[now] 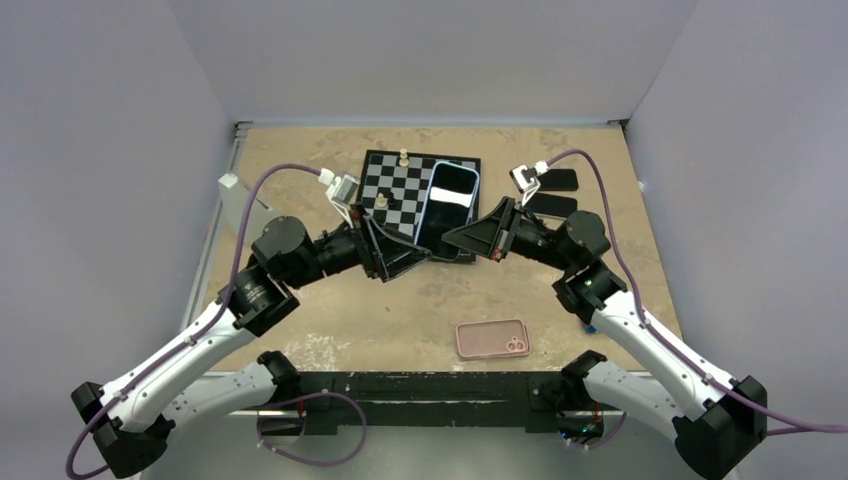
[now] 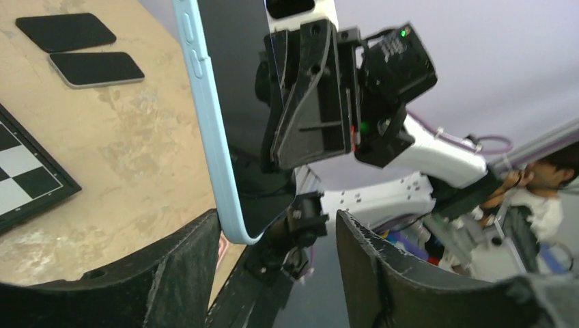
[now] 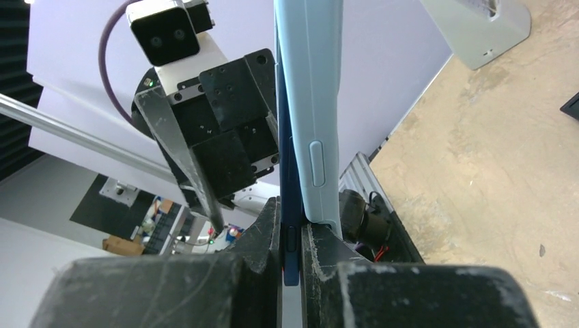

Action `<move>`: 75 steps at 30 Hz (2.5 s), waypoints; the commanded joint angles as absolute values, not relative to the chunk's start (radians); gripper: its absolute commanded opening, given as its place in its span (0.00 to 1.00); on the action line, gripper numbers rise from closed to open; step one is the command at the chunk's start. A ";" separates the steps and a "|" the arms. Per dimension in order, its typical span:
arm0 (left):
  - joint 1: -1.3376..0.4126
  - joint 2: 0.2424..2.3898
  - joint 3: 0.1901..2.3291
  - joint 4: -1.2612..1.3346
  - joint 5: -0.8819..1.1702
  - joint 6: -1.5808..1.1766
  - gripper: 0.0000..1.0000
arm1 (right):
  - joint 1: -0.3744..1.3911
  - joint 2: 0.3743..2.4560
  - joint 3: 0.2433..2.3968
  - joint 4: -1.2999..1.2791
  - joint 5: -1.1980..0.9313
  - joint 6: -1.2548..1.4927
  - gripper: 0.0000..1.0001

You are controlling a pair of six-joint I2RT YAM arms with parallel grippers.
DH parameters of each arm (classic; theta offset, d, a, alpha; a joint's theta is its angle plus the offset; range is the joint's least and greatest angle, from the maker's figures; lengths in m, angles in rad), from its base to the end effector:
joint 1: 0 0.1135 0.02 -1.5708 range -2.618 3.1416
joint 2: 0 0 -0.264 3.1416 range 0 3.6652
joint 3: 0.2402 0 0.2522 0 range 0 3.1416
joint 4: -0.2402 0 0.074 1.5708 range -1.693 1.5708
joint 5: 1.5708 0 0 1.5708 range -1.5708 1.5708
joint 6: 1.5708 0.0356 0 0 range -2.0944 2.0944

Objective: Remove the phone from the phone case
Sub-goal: Remove the phone case from the phone, then place the phone at the center of the board.

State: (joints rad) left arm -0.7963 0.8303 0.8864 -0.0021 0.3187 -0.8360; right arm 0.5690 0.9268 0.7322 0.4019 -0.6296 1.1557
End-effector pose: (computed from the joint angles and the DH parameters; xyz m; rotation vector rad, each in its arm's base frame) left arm 0.1254 -0.1441 0.3878 0.2559 1.7141 -1.5020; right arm 0.1690 0.1330 0.3573 -0.1486 1.6802 1.7965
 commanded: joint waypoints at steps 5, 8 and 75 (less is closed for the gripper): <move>-0.797 0.894 0.947 -0.079 0.533 -0.643 0.46 | 0.555 0.910 0.756 0.440 -0.668 1.190 0.00; -0.798 0.907 0.964 -0.061 0.564 -0.632 0.21 | 0.555 0.900 0.760 0.415 -0.673 1.182 0.00; -0.738 0.766 0.307 -0.217 0.610 -0.791 0.00 | 0.540 0.646 0.630 0.026 -0.668 1.149 0.00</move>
